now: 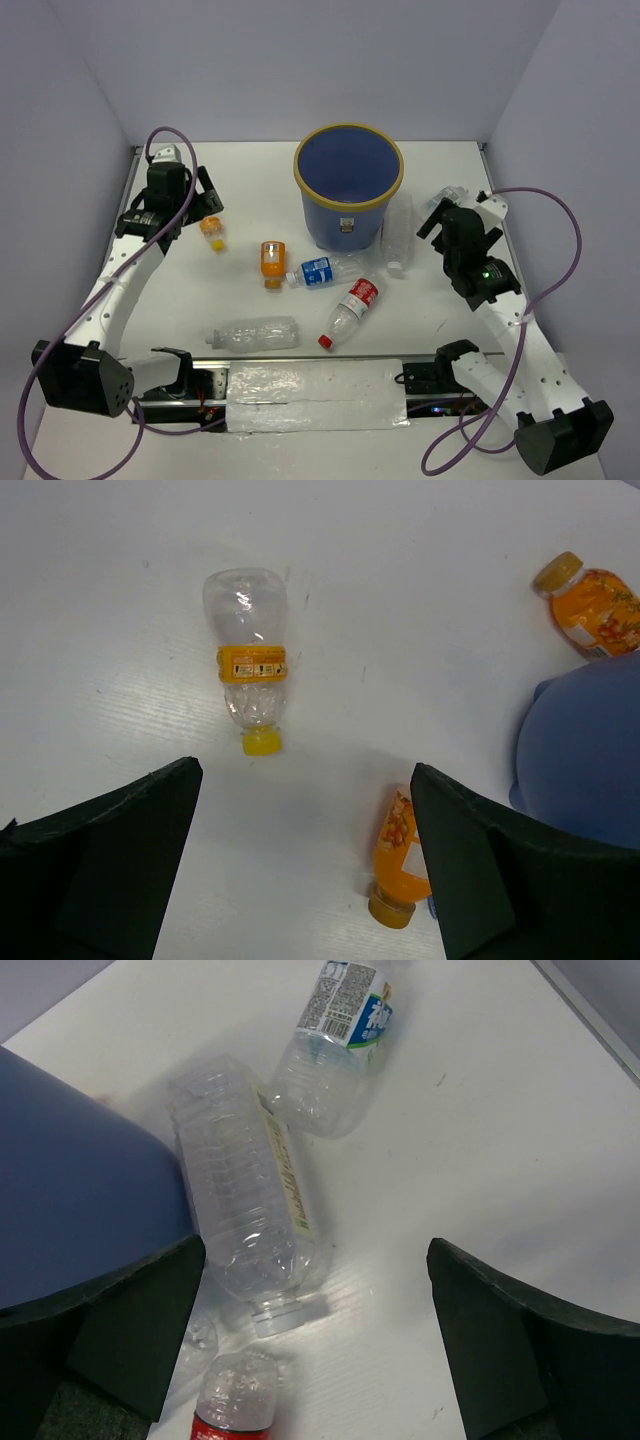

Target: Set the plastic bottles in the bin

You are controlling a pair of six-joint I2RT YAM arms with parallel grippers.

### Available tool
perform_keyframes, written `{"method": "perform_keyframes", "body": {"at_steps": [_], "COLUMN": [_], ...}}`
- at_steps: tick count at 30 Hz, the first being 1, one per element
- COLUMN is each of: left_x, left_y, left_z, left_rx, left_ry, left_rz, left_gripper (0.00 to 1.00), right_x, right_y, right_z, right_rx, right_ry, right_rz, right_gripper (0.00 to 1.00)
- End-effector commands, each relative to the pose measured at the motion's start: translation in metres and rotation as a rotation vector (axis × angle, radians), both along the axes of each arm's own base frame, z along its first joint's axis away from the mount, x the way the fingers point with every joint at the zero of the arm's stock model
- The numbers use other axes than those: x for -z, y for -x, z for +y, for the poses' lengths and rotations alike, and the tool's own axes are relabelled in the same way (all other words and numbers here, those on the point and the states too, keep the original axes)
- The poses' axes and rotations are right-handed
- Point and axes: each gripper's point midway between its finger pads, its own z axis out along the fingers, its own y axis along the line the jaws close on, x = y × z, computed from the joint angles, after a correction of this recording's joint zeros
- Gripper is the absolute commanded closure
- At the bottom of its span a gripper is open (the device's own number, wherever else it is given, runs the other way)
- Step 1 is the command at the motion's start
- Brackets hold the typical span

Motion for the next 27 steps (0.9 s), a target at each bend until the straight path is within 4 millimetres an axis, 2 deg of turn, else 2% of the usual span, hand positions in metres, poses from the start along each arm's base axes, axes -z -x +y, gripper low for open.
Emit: {"method": "perform_keyframes", "body": {"at_steps": [1,7,10,11,12,13,14,16,17,20,23,24,27], "left_x": [-0.007,0.003,0.027,0.048,0.049,0.059,0.077,0.082,0.096,0.104,0.118,0.129,0.144], "left_y": [-0.005,-0.009,-0.019,-0.026,-0.034,-0.033,-0.038,-0.049,-0.052,-0.066,-0.073,-0.074,-0.079], "left_z": [0.007,0.013,0.012,0.01,0.007,0.009,0.01,0.012,0.016,0.024,0.036,0.04,0.05], "left_rx": [-0.057,-0.105,-0.11,-0.101,-0.095,-0.109,-0.121,-0.139,-0.159,-0.214,-0.254,-0.269,-0.293], "left_ry": [-0.004,-0.016,0.009,0.005,0.01,0.0,-0.011,-0.003,0.001,-0.008,-0.064,-0.081,-0.057], "left_rz": [0.006,0.043,0.137,0.207,0.222,0.268,0.324,0.336,0.374,0.398,0.427,0.452,0.472], "left_gripper": [0.01,0.01,0.01,0.01,0.01,0.01,0.01,0.02,0.02,0.01,0.01,0.01,0.01], "right_x": [-0.005,-0.004,-0.004,-0.004,-0.006,-0.004,-0.003,-0.002,-0.002,-0.002,-0.002,-0.002,-0.001], "right_y": [0.003,0.005,0.008,0.008,0.009,0.01,0.01,0.011,0.011,0.014,0.015,0.015,0.016], "right_z": [-0.004,-0.005,-0.005,-0.005,-0.006,-0.005,-0.005,-0.004,-0.005,-0.009,-0.009,-0.009,-0.008], "right_rx": [0.023,0.026,0.026,0.024,0.023,0.019,0.015,0.012,0.015,0.038,0.036,0.033,0.032], "right_ry": [-0.014,-0.01,-0.014,-0.015,-0.018,-0.018,-0.019,-0.023,-0.023,-0.015,-0.01,-0.012,-0.019], "right_rz": [-0.028,-0.027,-0.034,-0.035,-0.045,-0.042,-0.041,-0.039,-0.038,-0.026,-0.021,-0.021,-0.023], "right_gripper": [0.0,0.0,0.0,0.0,0.0,0.0,0.0,0.0,0.0,0.0,0.0,0.0,0.0]}}
